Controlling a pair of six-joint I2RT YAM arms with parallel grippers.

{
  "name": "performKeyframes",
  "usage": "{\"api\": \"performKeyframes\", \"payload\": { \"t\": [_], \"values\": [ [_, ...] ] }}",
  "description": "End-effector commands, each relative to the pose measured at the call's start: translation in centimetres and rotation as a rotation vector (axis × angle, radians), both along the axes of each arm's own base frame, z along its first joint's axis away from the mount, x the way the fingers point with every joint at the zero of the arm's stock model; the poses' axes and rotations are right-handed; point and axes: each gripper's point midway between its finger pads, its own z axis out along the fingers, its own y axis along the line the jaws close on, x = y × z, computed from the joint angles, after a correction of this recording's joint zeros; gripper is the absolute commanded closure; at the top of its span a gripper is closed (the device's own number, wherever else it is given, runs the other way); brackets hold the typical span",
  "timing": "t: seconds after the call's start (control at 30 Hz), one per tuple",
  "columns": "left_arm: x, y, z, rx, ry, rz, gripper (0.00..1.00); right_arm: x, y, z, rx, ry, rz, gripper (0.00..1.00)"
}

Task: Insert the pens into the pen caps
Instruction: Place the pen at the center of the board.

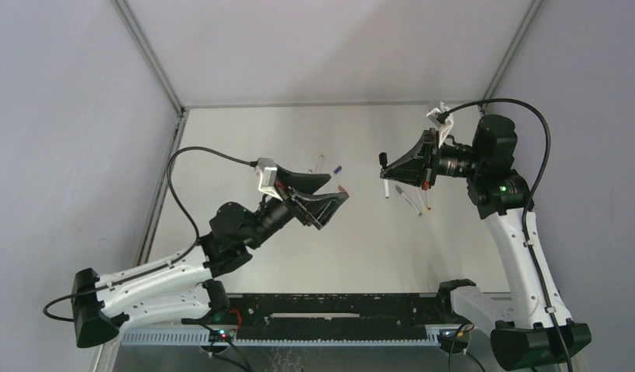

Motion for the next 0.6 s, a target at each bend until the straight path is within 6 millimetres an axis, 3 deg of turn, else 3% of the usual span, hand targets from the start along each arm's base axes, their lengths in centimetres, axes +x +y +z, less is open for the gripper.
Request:
{"api": "performKeyframes", "payload": {
  "t": [0.0, 0.3, 0.57],
  "values": [
    [2.0, 2.1, -2.4, 0.045, 0.057, 0.138, 0.15, 1.5, -1.3, -3.7, -0.121, -0.046, -0.080, 1.00],
    [3.7, 4.3, -5.6, 0.060, 0.156, 0.245, 0.16, 5.1, -4.8, -10.0, -0.278, 0.021, -0.225, 1.00],
    [4.5, 5.0, -7.2, 0.066, 0.206, 0.272, 0.16, 7.7, -8.9, -17.5, -0.477, 0.109, -0.316, 1.00]
  ]
}}
